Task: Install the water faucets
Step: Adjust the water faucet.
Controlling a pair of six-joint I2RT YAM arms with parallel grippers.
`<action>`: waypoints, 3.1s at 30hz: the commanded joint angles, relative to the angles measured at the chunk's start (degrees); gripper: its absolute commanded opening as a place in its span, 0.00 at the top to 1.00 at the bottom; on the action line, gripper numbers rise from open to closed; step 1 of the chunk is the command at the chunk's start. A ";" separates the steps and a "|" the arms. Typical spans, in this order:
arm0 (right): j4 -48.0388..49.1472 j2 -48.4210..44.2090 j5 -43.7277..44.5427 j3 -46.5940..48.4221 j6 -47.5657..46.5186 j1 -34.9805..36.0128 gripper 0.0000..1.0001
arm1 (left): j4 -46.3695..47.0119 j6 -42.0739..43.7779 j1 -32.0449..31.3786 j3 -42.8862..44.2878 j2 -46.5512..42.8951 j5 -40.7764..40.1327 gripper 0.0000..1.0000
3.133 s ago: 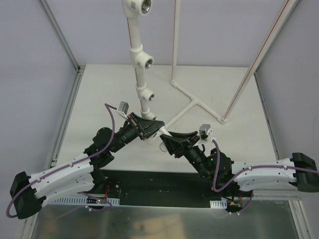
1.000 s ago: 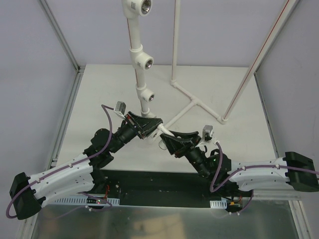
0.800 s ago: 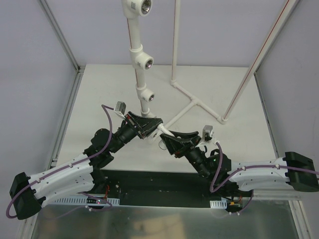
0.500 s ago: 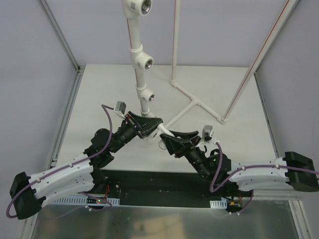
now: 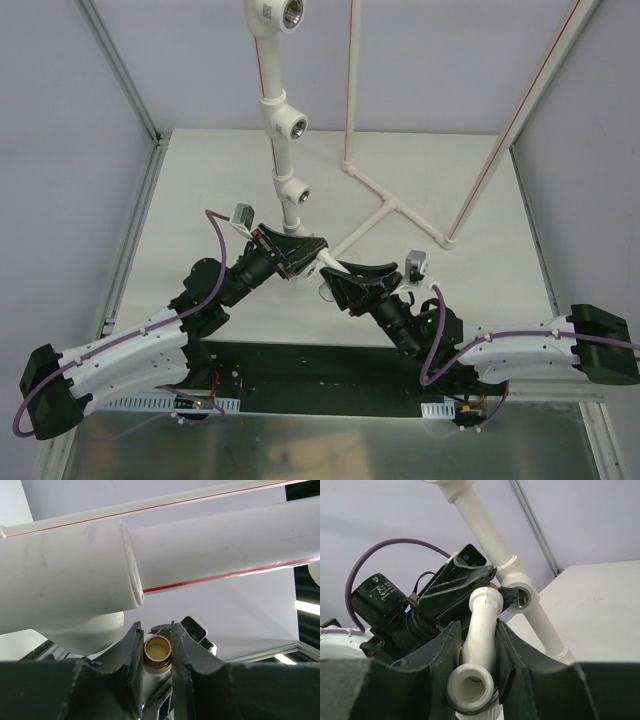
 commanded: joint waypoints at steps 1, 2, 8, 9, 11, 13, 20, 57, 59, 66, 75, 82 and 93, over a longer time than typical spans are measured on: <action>4.61 -0.23 -0.77 1.87 1.20 0.33 1.00 | 4.81 -0.86 -0.90 -0.52 -0.44 0.47 1.00; 4.61 -0.50 -0.94 1.69 1.11 0.33 1.00 | 4.81 -0.86 -0.82 -0.70 -0.61 0.47 1.00; 0.76 -4.70 0.11 0.28 0.76 0.41 1.00 | 4.64 -0.43 -0.82 -2.11 -2.28 -1.02 1.00; -1.00 -5.76 0.28 0.37 0.76 0.33 1.00 | 4.46 -0.34 -0.82 -2.46 -2.63 -1.02 0.96; -4.43 -7.61 0.81 0.46 0.94 0.33 1.00 | 3.93 -0.16 -0.82 -2.81 -3.07 -1.20 0.89; -4.80 -8.84 1.51 0.11 0.59 0.33 1.00 | 3.32 0.10 -0.91 -2.90 -3.34 -1.02 0.83; -4.97 -10.69 1.78 0.02 -0.38 0.33 1.00 | 2.61 0.37 -0.82 -2.46 -2.28 0.03 0.71; -5.68 -0.94 -0.07 2.92 1.99 0.33 0.55 | 2.17 0.81 -1.70 0.26 0.09 0.47 1.00; -4.54 -0.33 -0.24 2.74 2.52 0.24 0.53 | 2.61 0.81 -1.70 0.09 -0.08 0.47 1.00; -0.40 2.49 0.29 2.39 3.13 0.33 0.60 | 4.10 0.54 -1.70 -0.44 -0.08 -1.46 1.00; -1.81 1.00 3.53 1.69 3.40 0.33 1.00 | 4.19 0.72 -1.79 -1.84 -1.93 -2.87 1.00; -12.15 -4.45 4.42 1.33 2.26 0.33 1.00 | 3.23 1.07 -1.79 -3.07 -3.77 -3.39 1.00; -18.94 -5.07 4.77 2.65 2.96 0.33 1.00 | 3.23 1.51 -1.70 -1.93 -2.37 -1.99 0.60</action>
